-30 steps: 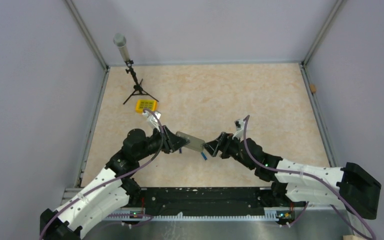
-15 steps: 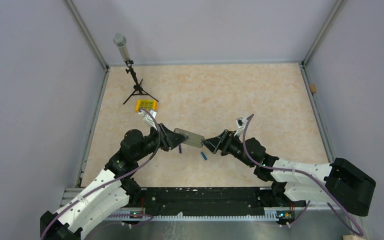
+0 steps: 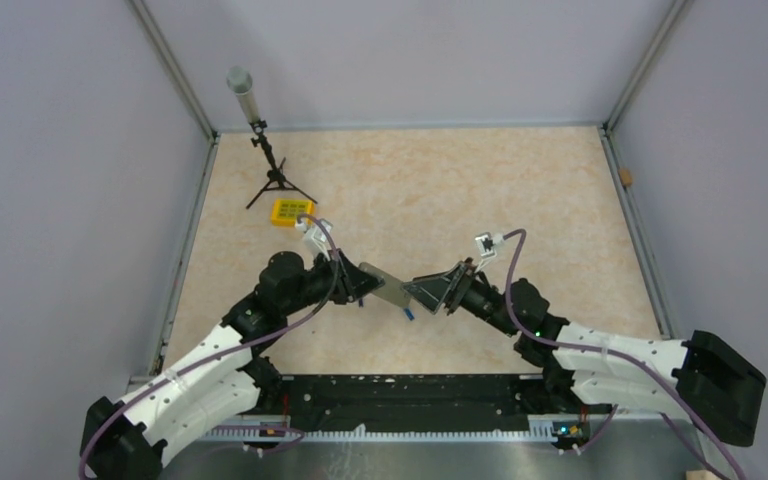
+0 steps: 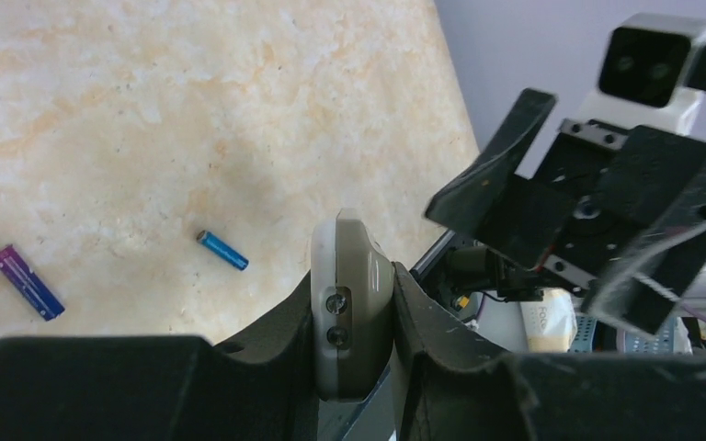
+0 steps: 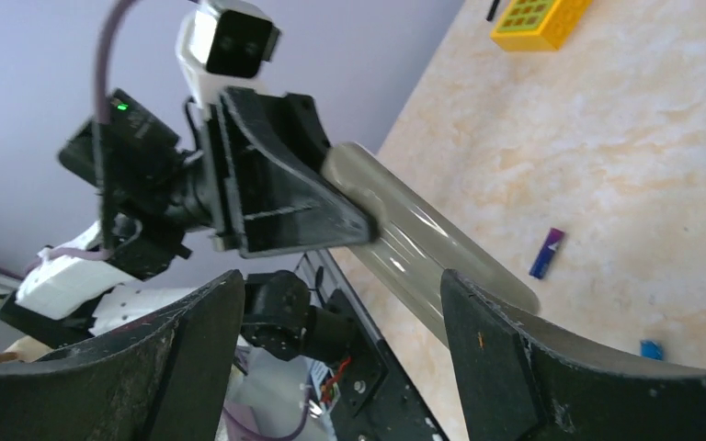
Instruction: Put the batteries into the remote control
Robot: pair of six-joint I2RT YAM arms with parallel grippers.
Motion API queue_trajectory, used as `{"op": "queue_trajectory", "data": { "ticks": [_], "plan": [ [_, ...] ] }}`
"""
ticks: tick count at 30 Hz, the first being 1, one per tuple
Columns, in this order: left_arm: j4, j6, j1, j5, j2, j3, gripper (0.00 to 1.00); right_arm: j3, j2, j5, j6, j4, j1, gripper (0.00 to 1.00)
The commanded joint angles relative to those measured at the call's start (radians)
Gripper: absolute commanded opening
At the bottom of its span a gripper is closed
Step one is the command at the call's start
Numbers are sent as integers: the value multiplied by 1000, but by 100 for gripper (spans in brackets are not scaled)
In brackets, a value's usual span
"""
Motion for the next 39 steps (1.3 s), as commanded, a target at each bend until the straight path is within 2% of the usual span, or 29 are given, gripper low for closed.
{"op": "queue_trajectory", "data": {
  "ticks": [1,6,10,23,39],
  "plan": [
    [-12,38,-5,-2,-7,5,0,54,-49,-4,-25,43,9,77],
    [-34,55,-5,-33,-57,16,0,62,-85,61,-64,-139,9,77],
    [-64,53,-5,-32,-80,20,0,54,-100,69,-60,-199,8,77],
    [-53,55,-5,-36,-65,12,0,73,4,-80,53,-76,8,77],
    [-46,60,-5,-24,-68,10,0,91,111,-119,105,27,9,77]
  ]
}}
